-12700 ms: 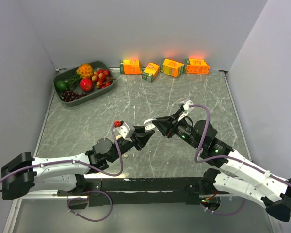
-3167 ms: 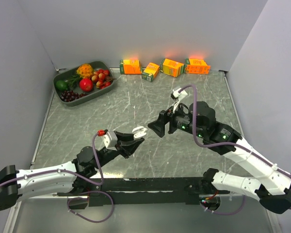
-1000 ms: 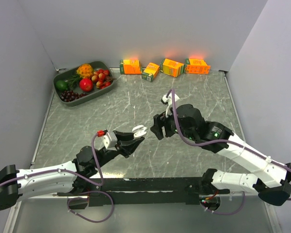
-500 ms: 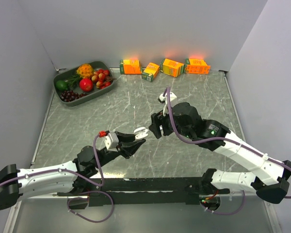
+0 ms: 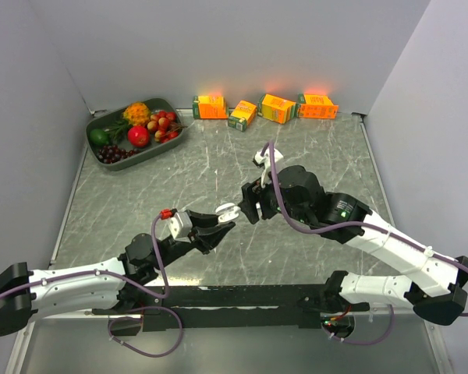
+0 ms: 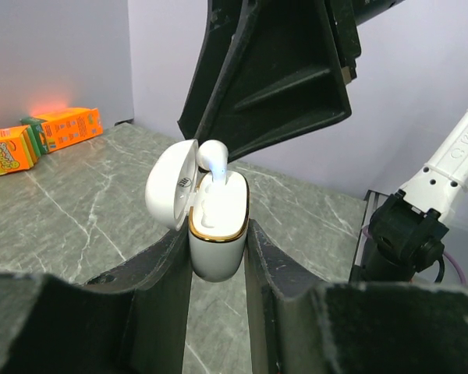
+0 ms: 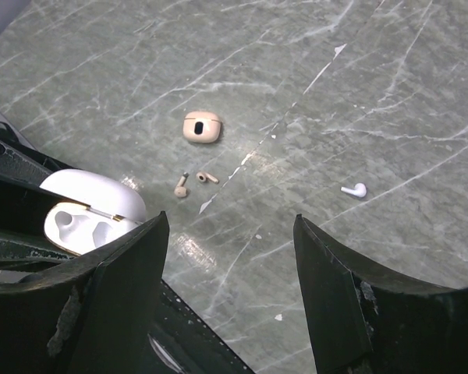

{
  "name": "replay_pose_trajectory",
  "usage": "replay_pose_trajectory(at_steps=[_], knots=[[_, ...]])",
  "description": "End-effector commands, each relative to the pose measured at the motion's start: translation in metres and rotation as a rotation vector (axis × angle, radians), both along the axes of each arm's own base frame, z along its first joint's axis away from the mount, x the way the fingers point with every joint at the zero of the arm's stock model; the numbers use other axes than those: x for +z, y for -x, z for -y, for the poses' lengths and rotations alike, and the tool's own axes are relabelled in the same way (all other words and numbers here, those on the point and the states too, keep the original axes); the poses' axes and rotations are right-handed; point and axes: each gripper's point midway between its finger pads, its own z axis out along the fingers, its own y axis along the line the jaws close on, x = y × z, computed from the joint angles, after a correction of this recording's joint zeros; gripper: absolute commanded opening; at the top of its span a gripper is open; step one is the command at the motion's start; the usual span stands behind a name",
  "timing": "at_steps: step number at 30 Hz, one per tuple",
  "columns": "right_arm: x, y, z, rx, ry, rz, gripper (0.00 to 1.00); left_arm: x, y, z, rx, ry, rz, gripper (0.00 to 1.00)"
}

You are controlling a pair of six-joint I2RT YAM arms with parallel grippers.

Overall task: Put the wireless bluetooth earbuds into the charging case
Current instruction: Place the earbud in the charging case.

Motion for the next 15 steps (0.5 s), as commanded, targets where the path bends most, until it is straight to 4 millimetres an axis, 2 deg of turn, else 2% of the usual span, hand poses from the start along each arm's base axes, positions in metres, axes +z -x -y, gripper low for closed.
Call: replay_pose_trajectory(at_steps=[1, 15], knots=[[0.0254, 0.0075, -0.005, 0.028, -0.058, 0.031, 0.73, 0.0272, -0.0063, -0.0028, 0.036, 0.067, 0.017, 0.01], [0.0279, 0.0137, -0.0069, 0.034, -0.052, 0.032, 0.73, 0.031, -0.0117, -0.0026, 0.061, 0.072, 0.007, 0.01]])
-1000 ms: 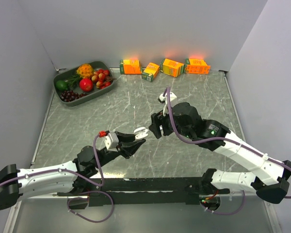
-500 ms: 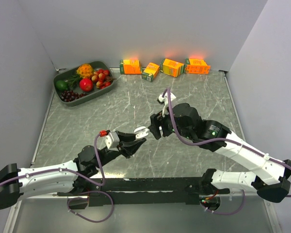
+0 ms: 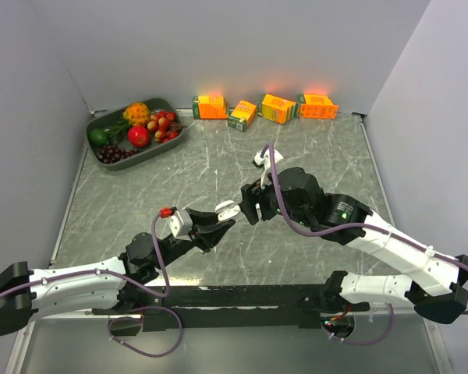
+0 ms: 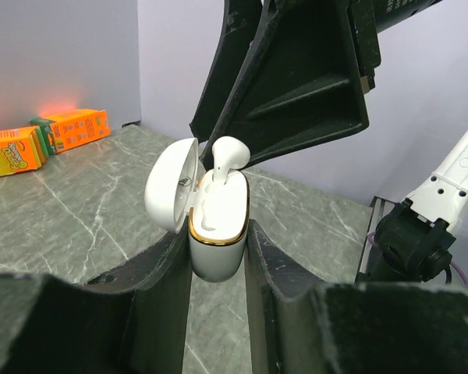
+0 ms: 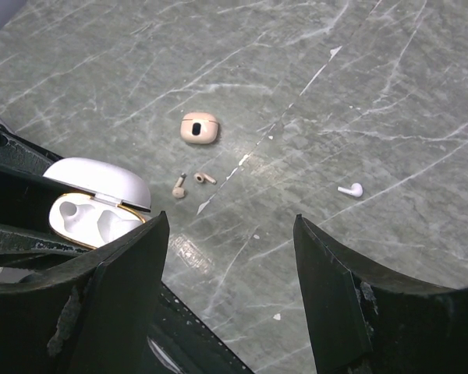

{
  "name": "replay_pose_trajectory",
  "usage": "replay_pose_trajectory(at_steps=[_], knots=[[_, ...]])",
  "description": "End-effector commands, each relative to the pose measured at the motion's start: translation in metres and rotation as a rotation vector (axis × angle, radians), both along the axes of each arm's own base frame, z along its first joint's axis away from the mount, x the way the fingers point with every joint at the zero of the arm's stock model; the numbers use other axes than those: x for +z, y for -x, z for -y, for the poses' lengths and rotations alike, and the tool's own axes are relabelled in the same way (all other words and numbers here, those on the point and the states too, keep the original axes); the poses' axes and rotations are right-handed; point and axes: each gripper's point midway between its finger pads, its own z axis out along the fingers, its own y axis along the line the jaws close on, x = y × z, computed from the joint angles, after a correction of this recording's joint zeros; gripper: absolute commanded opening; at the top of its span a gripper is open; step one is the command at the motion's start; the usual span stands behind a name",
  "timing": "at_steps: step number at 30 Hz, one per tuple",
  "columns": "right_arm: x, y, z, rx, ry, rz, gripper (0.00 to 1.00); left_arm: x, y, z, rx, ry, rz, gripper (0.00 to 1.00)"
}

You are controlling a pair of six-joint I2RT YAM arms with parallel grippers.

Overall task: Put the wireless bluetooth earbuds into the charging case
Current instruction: Place the earbud in the charging case.

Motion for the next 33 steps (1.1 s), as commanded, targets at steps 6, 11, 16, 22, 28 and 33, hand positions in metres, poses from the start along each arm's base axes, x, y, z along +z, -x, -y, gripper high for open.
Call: replay_pose_trajectory(at_steps=[6, 11, 16, 22, 28, 33], knots=[[0.027, 0.013, -0.004, 0.033, -0.055, 0.02, 0.73, 0.027, -0.01, -0.004, 0.057, 0.067, 0.005, 0.01], [0.024, 0.015, -0.001, 0.024, -0.048, 0.012, 0.75, 0.028, -0.012, -0.005, 0.068, 0.069, -0.002, 0.01], [0.024, 0.015, 0.001, 0.017, -0.048, 0.013, 0.76, 0.029, -0.012, -0.005, 0.066, 0.075, -0.006, 0.01], [0.031, 0.014, 0.01, -0.01, -0.058, 0.039, 0.76, 0.027, -0.013, -0.007, 0.072, 0.069, -0.014, 0.01], [0.036, 0.007, 0.018, -0.053, -0.043, 0.069, 0.77, 0.022, -0.012, -0.007, 0.074, 0.054, -0.027, 0.01], [0.03, 0.001, 0.014, -0.068, -0.011, 0.056, 0.76, 0.022, -0.012, -0.008, 0.07, 0.048, -0.026, 0.01]])
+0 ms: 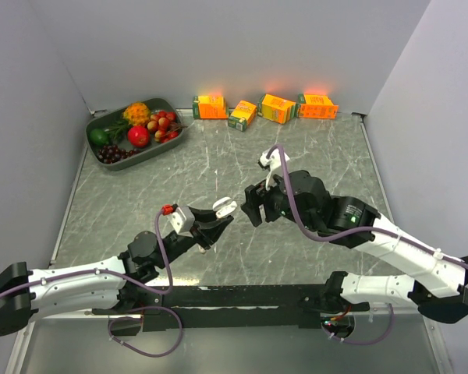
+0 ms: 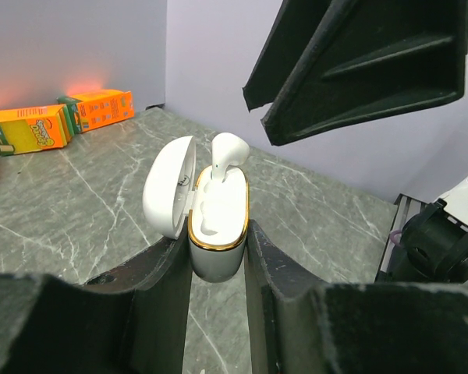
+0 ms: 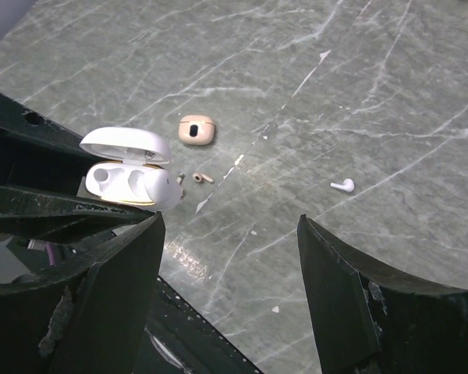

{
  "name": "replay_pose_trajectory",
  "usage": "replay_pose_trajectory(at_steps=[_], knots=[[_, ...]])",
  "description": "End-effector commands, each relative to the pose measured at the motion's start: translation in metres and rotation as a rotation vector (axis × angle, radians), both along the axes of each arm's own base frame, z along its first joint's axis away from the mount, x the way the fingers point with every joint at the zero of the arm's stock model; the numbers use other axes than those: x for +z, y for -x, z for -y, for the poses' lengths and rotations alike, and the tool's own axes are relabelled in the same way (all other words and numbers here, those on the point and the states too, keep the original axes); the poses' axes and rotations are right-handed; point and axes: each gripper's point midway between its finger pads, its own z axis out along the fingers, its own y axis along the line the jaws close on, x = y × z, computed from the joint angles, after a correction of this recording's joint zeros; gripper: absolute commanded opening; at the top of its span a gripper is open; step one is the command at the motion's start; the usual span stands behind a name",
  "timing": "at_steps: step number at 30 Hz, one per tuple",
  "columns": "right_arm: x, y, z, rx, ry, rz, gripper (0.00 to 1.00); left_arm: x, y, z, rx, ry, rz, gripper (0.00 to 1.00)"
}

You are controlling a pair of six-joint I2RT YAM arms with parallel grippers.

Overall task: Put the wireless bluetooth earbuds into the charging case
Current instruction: Place the earbud in the charging case.

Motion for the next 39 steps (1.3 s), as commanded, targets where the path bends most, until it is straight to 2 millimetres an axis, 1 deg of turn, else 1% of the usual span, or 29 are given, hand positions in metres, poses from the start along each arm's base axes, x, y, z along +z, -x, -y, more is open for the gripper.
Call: replay_pose_trajectory(at_steps=[1, 10, 17, 32, 39], knots=[[0.016, -0.006, 0.002, -0.033, -0.002, 0.026, 0.76, 0.03, 0.0, -0.004, 0.005, 0.076, 0.018, 0.01], [0.011, -0.01, 0.0, -0.041, 0.02, 0.019, 0.76, 0.029, 0.002, -0.003, -0.007, 0.067, 0.023, 0.01], [0.009, -0.011, -0.005, -0.028, 0.023, 0.016, 0.76, 0.03, 0.004, -0.001, -0.019, 0.069, 0.026, 0.01], [0.012, -0.009, -0.016, 0.011, 0.004, 0.008, 0.76, 0.029, 0.006, 0.0, -0.029, 0.072, 0.022, 0.01], [0.016, -0.009, -0.016, 0.011, -0.002, 0.015, 0.76, 0.029, 0.005, 0.0, -0.028, 0.073, 0.021, 0.01]])
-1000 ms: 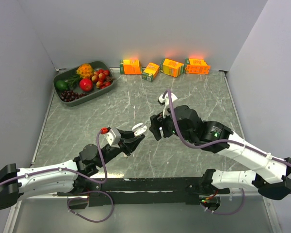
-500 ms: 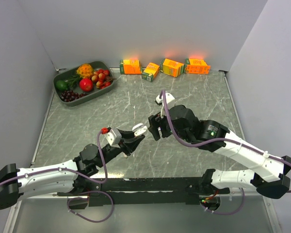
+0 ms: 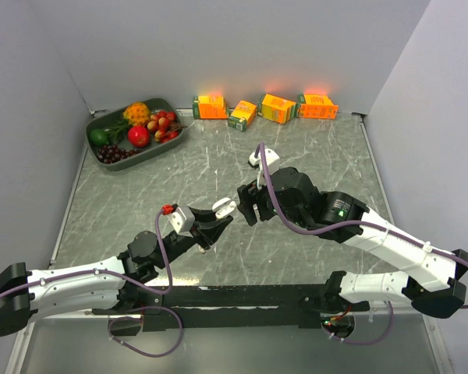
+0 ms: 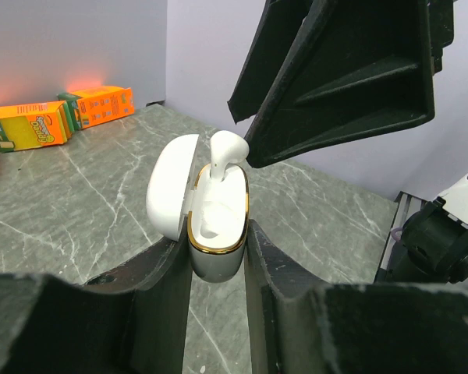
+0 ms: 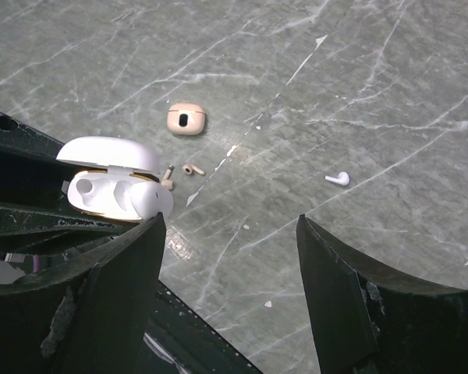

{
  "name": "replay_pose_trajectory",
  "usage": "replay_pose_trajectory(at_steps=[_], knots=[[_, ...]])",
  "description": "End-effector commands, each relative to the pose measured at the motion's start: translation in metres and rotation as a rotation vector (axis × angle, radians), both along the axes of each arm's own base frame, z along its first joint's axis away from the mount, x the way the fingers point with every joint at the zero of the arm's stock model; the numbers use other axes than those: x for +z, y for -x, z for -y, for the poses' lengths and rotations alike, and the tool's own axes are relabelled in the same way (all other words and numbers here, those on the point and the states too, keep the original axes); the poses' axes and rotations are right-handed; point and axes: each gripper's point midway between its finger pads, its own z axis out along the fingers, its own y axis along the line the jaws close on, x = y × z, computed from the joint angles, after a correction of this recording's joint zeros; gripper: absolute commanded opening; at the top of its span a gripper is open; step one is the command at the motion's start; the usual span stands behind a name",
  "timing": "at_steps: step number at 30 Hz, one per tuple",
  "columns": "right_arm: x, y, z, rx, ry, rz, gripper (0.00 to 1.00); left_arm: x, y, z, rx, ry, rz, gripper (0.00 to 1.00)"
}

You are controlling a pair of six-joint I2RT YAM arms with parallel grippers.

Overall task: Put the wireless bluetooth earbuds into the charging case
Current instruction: Place the earbud in the charging case.

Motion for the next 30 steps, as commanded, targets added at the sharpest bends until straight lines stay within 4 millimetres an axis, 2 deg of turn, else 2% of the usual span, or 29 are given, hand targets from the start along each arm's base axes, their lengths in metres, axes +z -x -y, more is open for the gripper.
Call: replay_pose_trajectory(at_steps=[1, 6, 14, 30], knots=[[0.029, -0.002, -0.006, 0.007, -0.07, 0.041, 0.76, 0.03, 0.004, 0.001, -0.023, 0.079, 0.026, 0.01], [0.031, -0.001, 0.0, 0.002, -0.072, 0.051, 0.76, 0.03, 0.003, -0.002, -0.013, 0.084, 0.023, 0.01], [0.027, 0.003, -0.009, 0.029, -0.087, 0.024, 0.77, 0.03, 0.003, 0.002, -0.022, 0.086, 0.018, 0.01], [0.034, 0.006, -0.02, 0.061, -0.096, 0.028, 0.77, 0.029, 0.003, 0.003, -0.022, 0.081, 0.013, 0.01]])
